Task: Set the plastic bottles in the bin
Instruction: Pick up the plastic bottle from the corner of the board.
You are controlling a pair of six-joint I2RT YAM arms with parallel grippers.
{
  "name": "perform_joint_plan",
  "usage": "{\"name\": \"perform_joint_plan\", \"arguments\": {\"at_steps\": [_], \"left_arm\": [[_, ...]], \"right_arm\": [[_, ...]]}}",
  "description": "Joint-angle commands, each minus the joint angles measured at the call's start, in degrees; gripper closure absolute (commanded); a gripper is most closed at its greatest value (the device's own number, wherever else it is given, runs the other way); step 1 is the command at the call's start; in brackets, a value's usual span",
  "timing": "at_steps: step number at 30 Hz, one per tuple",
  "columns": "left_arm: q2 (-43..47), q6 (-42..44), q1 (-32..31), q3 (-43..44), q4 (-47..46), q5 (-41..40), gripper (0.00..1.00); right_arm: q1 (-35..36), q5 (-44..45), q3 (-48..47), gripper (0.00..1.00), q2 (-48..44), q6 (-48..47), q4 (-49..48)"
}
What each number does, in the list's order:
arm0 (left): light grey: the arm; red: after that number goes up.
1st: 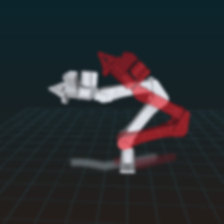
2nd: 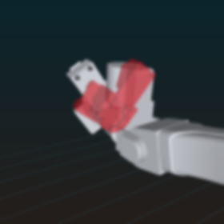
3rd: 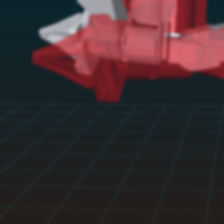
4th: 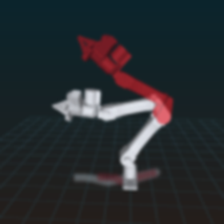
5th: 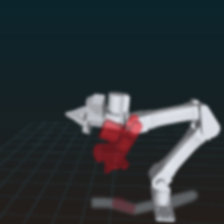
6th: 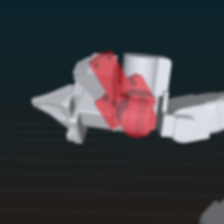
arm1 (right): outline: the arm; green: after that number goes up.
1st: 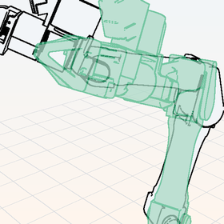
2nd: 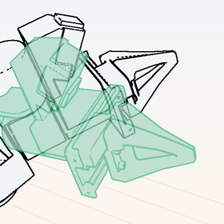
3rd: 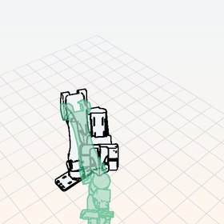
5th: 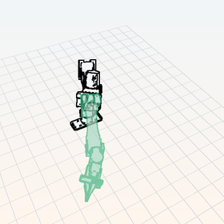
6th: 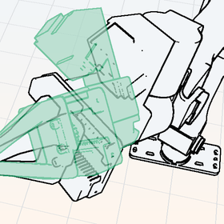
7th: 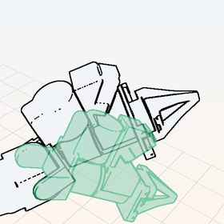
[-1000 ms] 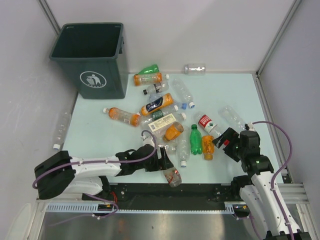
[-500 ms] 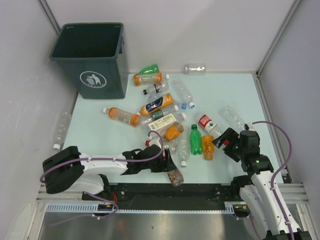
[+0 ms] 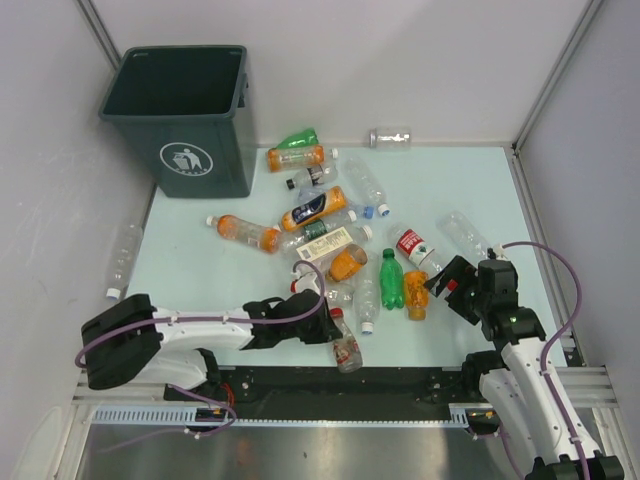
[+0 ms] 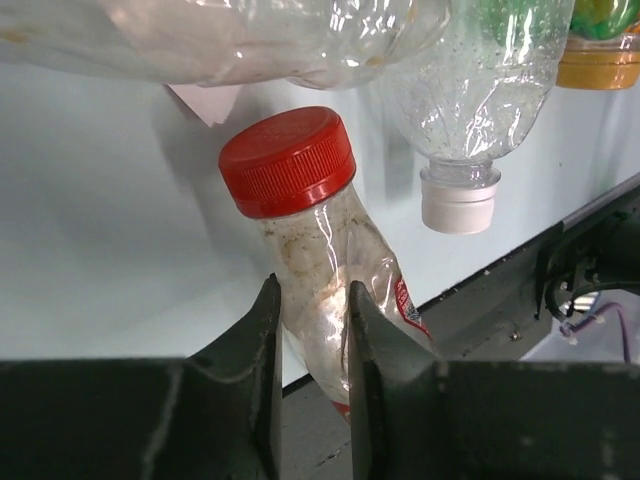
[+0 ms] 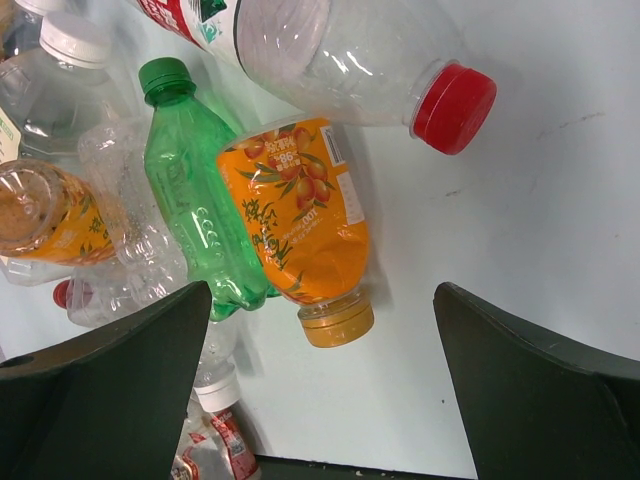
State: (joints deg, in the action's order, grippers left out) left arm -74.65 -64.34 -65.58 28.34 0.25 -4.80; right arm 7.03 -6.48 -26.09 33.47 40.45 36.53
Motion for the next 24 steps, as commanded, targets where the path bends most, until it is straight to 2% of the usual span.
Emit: {"name": "perform_joint_plan", "arguments": {"at_steps": [1, 2, 10, 11, 16, 20, 24], "left_arm": [[3.0, 2.0, -1.0, 3.1, 6.7, -6.0, 0.80], [4.1, 2.2, -1.2, 3.6, 7.6, -6.8, 0.86], [10.8, 4.9, -2.6, 6.0, 14.8, -12.1, 0.91], [11.5, 5.8, -2.6, 7.6, 15.1, -12.2, 0.94], [15.1, 10.5, -2.8, 12.7, 19.2, -15.8, 0.94], [15.9, 15.5, -2.8, 19.6, 23.0, -23.4, 0.93], [15.4, 24.4, -0.9, 27.1, 24.8, -32.7, 0.92]], "right_arm": [[0.0, -0.1, -0.1, 0.00, -0.1, -0.5, -0.9], [-0.1, -0.2, -0.1, 0.00, -0.1, -0.5, -0.9], [0.0, 0.1, -0.1, 0.00, -0.8, -0.4, -0.6], [0.1, 0.2, -0.1, 0.00, -0.8, -0.4, -0.7], [0.0, 0.7, -0.1, 0.00, -0.9, 0.2, -0.9], [0.0, 0.8, -0.1, 0.00, -2.2, 1.8, -0.9], [0.0, 0.4, -0.2, 0.00, -2.1, 2.0, -1.9]]}}
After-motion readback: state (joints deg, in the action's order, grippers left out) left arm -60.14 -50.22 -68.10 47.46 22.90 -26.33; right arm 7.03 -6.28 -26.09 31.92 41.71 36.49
